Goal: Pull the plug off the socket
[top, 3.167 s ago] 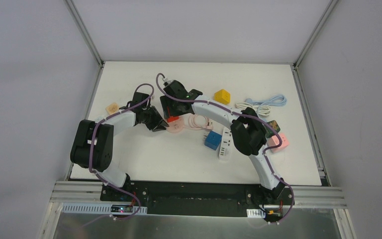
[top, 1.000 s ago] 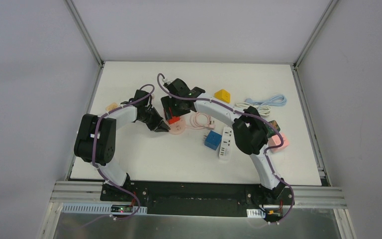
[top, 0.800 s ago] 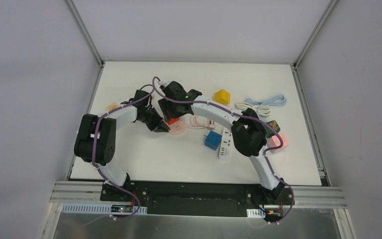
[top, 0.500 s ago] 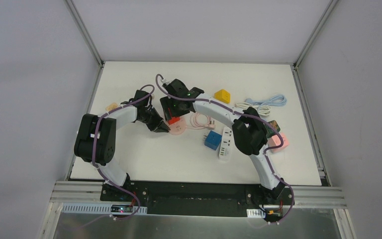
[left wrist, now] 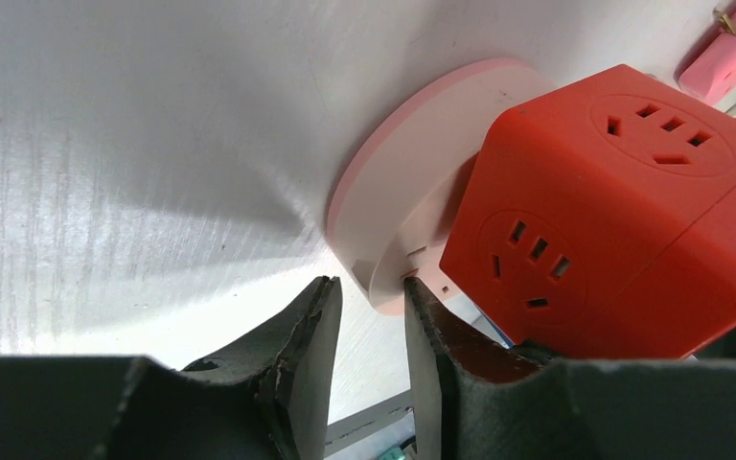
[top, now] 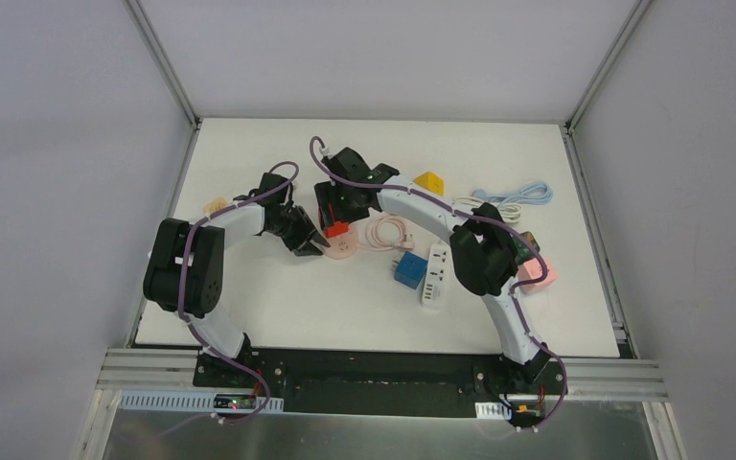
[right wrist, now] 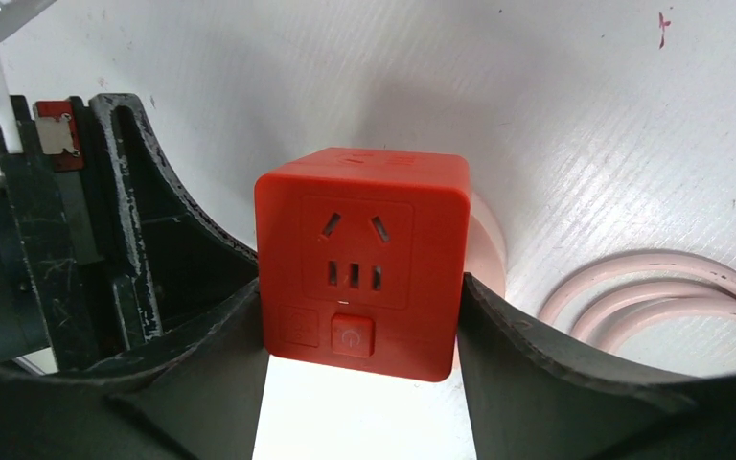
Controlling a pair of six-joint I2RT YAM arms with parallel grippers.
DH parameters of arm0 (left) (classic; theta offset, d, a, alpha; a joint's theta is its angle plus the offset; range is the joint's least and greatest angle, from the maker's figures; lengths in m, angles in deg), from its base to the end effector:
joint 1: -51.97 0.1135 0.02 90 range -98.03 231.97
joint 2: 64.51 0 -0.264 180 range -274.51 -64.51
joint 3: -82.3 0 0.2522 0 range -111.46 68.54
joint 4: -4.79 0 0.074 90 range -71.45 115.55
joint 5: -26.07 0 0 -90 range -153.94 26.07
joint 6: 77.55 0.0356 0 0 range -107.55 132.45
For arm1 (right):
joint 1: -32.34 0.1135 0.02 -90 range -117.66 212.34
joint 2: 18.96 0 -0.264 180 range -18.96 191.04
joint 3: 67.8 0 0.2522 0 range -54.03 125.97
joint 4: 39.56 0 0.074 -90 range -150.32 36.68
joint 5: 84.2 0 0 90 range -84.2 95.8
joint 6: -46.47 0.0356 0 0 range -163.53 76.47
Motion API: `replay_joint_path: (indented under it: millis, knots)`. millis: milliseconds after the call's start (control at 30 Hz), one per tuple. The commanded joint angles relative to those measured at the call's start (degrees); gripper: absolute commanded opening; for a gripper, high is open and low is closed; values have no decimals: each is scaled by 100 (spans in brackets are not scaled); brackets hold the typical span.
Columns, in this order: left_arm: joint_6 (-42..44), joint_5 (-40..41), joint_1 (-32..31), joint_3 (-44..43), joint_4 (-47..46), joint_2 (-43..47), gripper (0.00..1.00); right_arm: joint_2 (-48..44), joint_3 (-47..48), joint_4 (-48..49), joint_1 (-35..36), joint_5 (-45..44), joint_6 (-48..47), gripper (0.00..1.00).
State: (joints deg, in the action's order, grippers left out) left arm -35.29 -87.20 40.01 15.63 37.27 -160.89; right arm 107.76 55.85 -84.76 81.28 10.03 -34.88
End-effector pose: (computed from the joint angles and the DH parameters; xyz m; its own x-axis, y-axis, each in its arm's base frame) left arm 0.3083 -0.0797 0.1565 -0.8563 -0.5136 -0.0551 -0.3911 0.7143 -0.5803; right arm 0.3281 0.3807 0.2299 -0.6026 -0.4634 -0.6498 -0.7016 0.6956 0.1545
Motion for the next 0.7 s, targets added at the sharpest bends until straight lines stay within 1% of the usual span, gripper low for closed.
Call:
replay_joint_path:
  millis: [0,67,133,167,233,367,433,500,600,667]
  knots:
    - [185,970,-51,117,220,-412,28,-565,367,542,70,1203,677,0]
    - [170,977,-51,114,253,-499,24,-529,381,418,249,814,357,0]
    - [165,988,-51,129,271,-567,22,-458,498,201,421,256,27,0]
    - [161,984,-51,140,279,-591,21,-440,566,116,431,177,-7,0]
    - [160,994,-51,127,317,-632,20,-482,620,109,347,333,86,0]
    - [167,1104,-56,73,508,-725,19,-685,516,508,26,1275,669,0]
    - [161,1193,-51,39,638,-771,19,-791,373,760,-67,1537,911,0]
    - [163,1275,-52,21,744,-792,19,-816,316,768,17,1211,730,0]
    - [163,1319,-52,-20,835,-833,20,-661,340,508,267,322,148,0]
    - [154,1324,-52,-43,880,-867,19,-566,349,396,295,139,60,0]
